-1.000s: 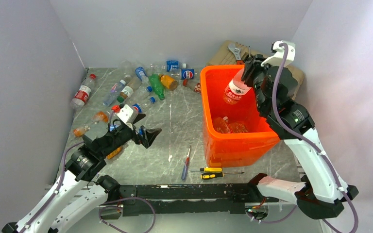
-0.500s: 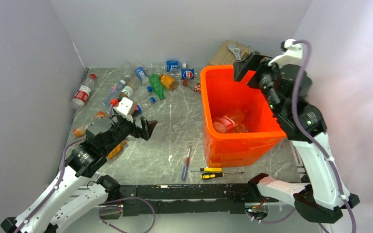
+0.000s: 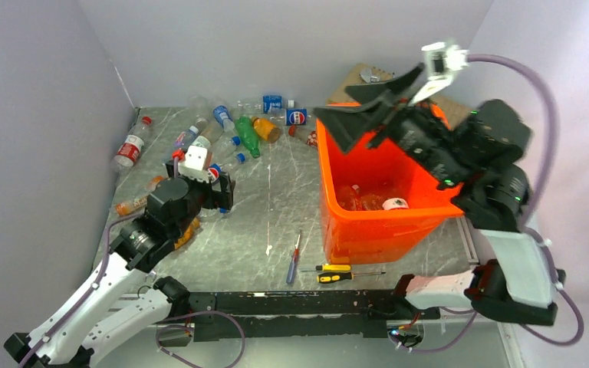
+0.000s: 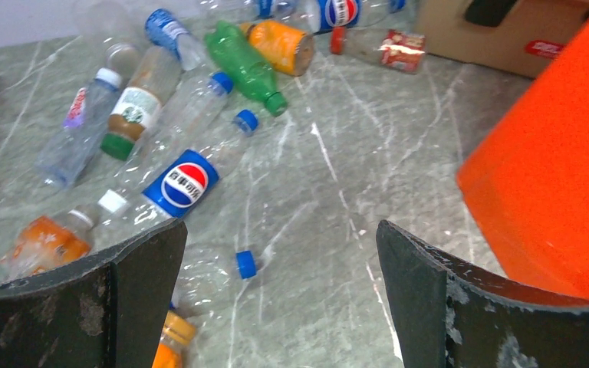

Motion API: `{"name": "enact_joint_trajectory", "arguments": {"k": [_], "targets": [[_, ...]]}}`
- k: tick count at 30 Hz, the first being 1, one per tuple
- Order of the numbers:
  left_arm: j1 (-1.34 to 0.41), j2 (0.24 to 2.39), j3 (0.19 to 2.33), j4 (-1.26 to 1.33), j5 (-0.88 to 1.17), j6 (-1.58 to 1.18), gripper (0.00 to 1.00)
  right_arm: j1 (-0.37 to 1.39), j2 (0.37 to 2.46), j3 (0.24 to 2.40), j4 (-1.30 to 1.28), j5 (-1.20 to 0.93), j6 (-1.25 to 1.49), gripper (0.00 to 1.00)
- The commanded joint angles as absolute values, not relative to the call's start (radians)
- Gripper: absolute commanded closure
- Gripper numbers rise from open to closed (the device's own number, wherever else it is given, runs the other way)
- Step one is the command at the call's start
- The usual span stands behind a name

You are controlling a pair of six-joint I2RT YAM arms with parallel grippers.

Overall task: Put the plastic bottles in the bin
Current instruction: Pick up the plastic bottle at the center of the board.

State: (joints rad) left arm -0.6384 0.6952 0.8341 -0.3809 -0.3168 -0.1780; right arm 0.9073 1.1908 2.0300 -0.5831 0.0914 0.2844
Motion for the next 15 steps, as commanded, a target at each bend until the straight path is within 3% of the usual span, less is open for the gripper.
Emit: {"name": "enact_joint_trajectory", "arguments": {"k": [1,4,10,15], "targets": [[-0.641,0.736,0.894,-0.419,-0.446,-0.173,0.01,1.028,1.295,2.063,-0.592,0.256,0.16,0.0],[-0.642,0.77,0.912,-0.459,-0.495,-0.178,0.0,1.053,1.297,2.007,-0.546,0.328,0.15,0.0],[-0.632,0.929,0.96,-0.573,-0.581,-0.191,0.0,1.053,1.153,1.684,-0.306,0.362,0.142,0.0],[-0.506,1.148,1.016,-0.649,-0.404,-0.229,0.01,1.054,1.077,1.552,-0.244,0.316,0.14,0.0]]}}
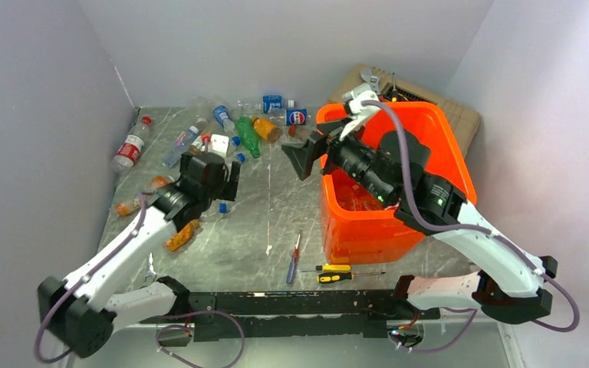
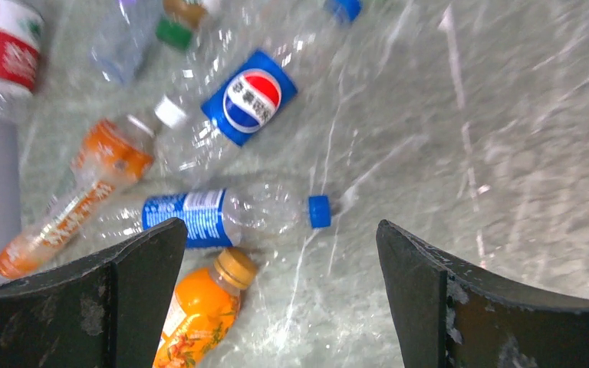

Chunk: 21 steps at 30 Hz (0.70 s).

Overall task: Put the plastic bottles in the bin
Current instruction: Pick up the plastic bottle at the center of the board.

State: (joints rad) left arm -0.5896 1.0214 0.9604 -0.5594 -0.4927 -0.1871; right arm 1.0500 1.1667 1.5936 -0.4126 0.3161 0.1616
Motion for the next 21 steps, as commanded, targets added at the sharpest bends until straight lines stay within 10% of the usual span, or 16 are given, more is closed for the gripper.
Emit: {"name": "enact_joint_trajectory", "arguments": {"k": [1,21], "targets": [[-0.482,1.191,1.033,-0.672,-0.37,-0.236,0.0,1.053,1.066,1.532,-0.241,0.31,0.139,0.0],[-0.316,1.355,1.096,-0.858,-0.399,-1.231,0.07,1.054,0.918,1.316,-0.188,0.291,0.163,0.0]]}}
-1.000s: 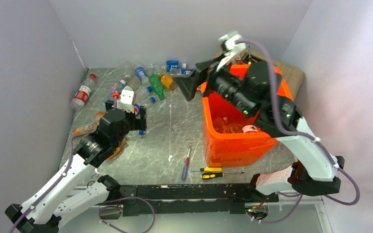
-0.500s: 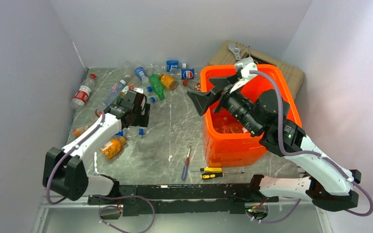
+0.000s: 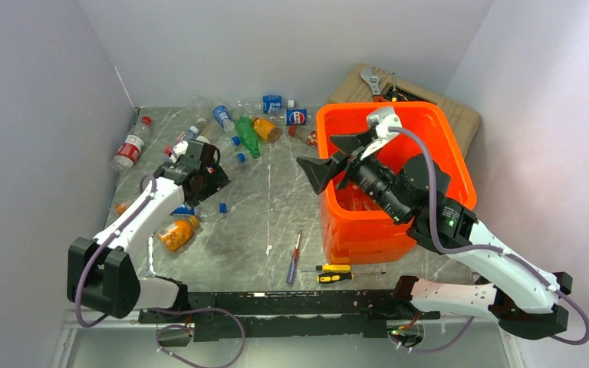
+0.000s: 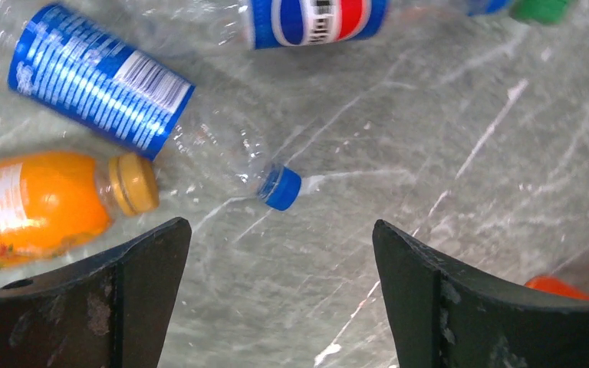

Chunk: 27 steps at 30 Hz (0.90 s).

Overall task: Put the plastic bottles in the bin
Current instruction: Pick up the plastic bottle at the center of the board.

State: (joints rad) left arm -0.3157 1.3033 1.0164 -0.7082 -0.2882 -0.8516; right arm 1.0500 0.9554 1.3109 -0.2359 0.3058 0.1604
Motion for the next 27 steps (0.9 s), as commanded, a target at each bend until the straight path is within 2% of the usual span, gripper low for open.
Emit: {"name": "enact_joint_trajectory", "arguments": {"k": [1,4,8,27], "targets": [[-0.316,1.372,1.112,-0.905,-0.413,-1.283,0.08,1.054,0.91,1.312,-0.187,0.289,0.165,0.0],[-0.315,1.387,1.108,-0.972,-0.428,-1.408,0.1,1.054,0.888,1.295,-0.181,0.287,0.165,0.0],[-0.315,1.398,1.062,-0.908,-0.427,-1.449,0.11,1.054,0.869,1.275,-0.179,0.286,0.167,0.0],[-0.258,1.639,1.07,-0.79,-0.379,-1.46,0.26,1.053,0.816,1.244,-0.224,0.301,0.189,0.0]]}}
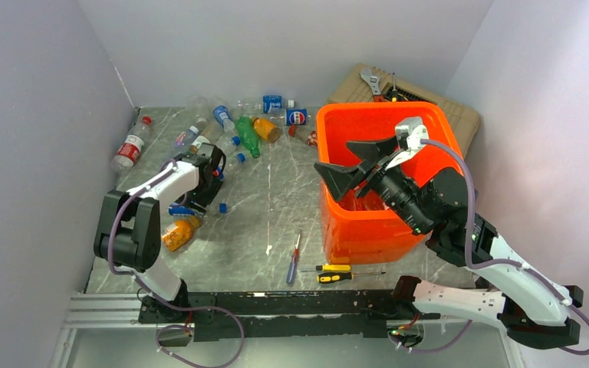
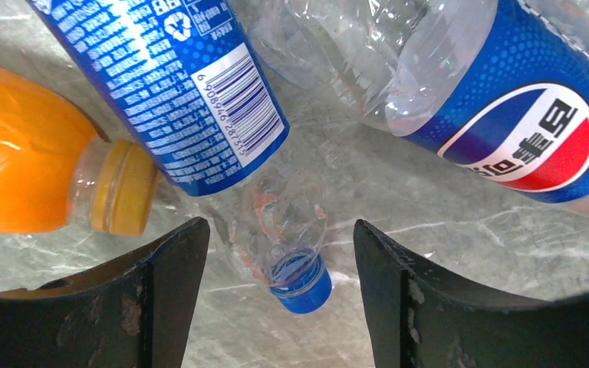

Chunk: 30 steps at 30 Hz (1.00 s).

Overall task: Put the plastic bottles in the bin
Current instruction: Pick up the plastic bottle at the center of the board.

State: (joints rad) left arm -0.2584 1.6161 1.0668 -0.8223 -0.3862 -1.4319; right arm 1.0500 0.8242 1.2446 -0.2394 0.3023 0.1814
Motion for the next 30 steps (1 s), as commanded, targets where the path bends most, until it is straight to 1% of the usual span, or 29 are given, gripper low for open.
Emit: {"name": "enact_joint_trajectory", "arguments": {"k": [1,4,9,16,20,27,29,30], "targets": [[-0.258,1.646,1.064,-0.786,-0.376,-1.464,0.27,1.054,0.816,1.244,-0.225,0.302,0.188,0.0],[-0.256,1.663,1.046,-0.766,-0.364,-1.472,0.3,1.054,0.819,1.244,-0.229,0.302,0.189,0.0],[-0.256,1.665,1.01,-0.723,-0.341,-1.469,0.39,1.054,0.824,1.24,-0.231,0.305,0.194,0.0],[-0.256,1.644,0.981,-0.697,-0.334,-1.448,0.49,1.054,0.834,1.247,-0.234,0.305,0.2,0.0],[-0.257,1.6,0.957,-0.69,-0.316,-1.43,0.6,1.054,0.843,1.257,-0.236,0.301,0.205,0.0],[-0.265,1.422,0.919,-0.704,-0.295,-1.377,0.89,1.054,0.871,1.281,-0.232,0.287,0.216,0.0],[-0.268,1.361,0.925,-0.728,-0.3,-1.356,0.99,1.054,0.882,1.29,-0.232,0.282,0.22,0.0],[-0.27,1.32,0.932,-0.741,-0.301,-1.343,1.0,1.054,0.884,1.296,-0.233,0.28,0.22,0.0]]}}
